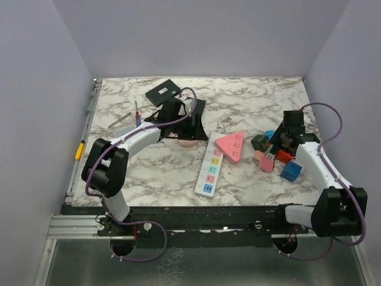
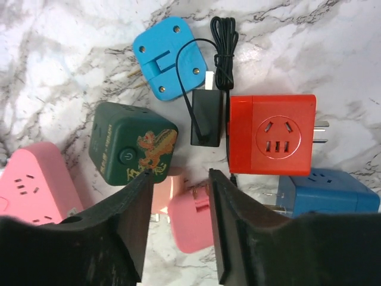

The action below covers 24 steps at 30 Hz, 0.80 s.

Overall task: Pull the plug off the socket
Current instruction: Place the plug at the center of the board, then remove the socket from the socket.

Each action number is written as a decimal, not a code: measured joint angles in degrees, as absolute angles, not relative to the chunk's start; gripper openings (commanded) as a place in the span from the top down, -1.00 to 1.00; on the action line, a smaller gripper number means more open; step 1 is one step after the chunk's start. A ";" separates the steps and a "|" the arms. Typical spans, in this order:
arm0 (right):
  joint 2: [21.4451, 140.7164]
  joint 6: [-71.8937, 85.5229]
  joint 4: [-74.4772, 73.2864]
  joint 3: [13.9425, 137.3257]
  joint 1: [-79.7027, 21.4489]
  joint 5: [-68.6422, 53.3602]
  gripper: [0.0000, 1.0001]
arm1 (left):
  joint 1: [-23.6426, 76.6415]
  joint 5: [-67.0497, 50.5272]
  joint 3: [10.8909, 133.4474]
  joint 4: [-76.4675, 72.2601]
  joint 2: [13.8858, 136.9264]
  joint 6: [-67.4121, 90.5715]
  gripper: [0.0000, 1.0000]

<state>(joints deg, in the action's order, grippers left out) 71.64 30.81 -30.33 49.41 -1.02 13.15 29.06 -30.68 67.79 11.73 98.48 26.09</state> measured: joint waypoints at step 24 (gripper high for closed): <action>61.58 31.57 -12.91 33.93 -4.10 -25.02 -0.56 | 33.93 -30.65 67.29 11.68 103.44 26.06 -0.50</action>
